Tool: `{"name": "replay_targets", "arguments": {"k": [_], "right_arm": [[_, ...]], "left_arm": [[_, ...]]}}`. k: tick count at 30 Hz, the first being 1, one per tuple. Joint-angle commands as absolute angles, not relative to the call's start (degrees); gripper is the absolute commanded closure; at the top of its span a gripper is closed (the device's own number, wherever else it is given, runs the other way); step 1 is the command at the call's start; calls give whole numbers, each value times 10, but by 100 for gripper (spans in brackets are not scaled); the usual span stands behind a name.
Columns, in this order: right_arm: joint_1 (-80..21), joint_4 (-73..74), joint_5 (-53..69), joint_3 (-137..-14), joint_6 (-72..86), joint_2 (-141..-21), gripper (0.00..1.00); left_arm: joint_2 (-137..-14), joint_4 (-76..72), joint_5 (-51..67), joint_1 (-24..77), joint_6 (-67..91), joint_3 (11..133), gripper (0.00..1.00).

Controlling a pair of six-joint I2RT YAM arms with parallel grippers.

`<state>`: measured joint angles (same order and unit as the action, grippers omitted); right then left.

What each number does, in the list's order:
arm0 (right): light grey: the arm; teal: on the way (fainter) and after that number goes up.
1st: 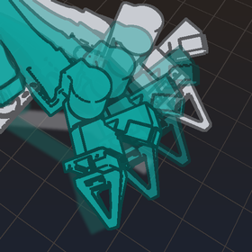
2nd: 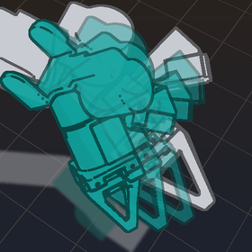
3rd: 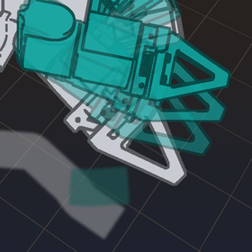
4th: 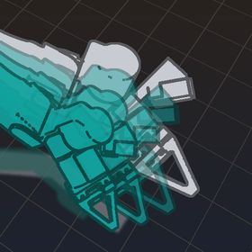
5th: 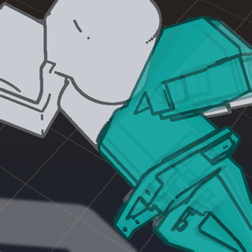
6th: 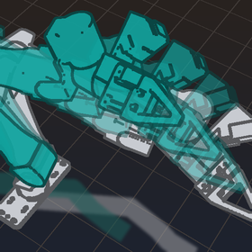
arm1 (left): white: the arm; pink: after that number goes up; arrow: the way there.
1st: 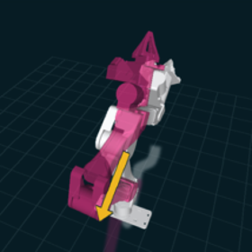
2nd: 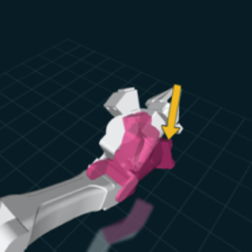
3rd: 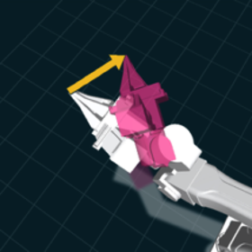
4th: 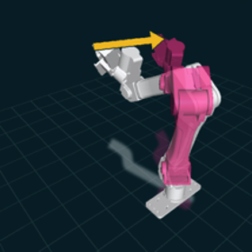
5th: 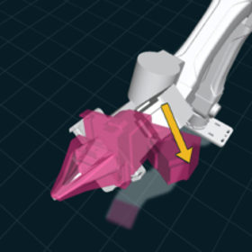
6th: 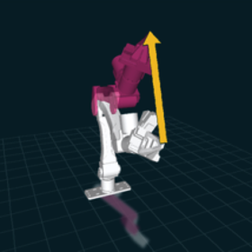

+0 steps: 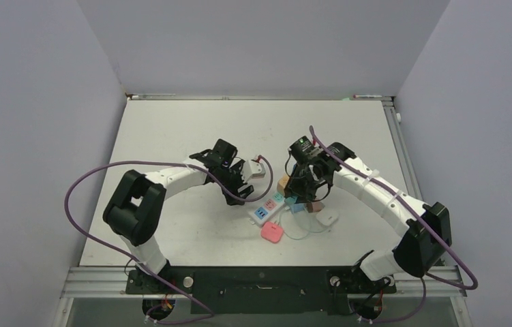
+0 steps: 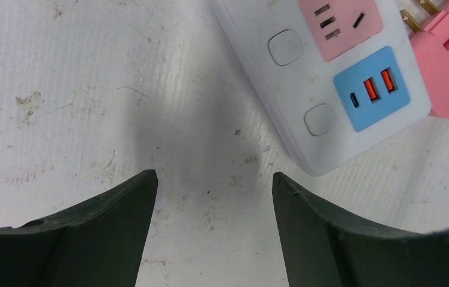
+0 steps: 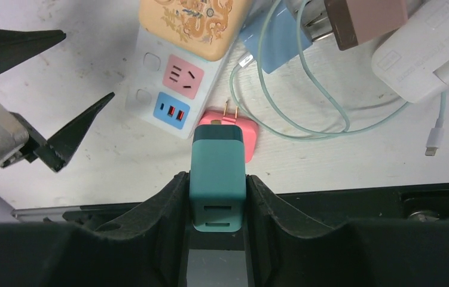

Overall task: Insert the plug
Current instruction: Insert the plug into the socket.

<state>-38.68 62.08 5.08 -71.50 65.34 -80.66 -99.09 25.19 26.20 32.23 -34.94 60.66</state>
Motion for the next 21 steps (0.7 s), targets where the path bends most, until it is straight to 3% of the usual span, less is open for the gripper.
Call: {"name": "replay_targets", "arguments": {"k": [1,11,21], "right_arm": [[-390,661,34,-756,643,-859,95],[-414,653,21,-747,650,-862,95],[-449,619,8,-693,672,-840,95]], "left_arm": [[-985,232,254,347,-340,617,33],[-976,233,282,399,-303,608,32],[-965,130,317,465,-195,562,32]]}}
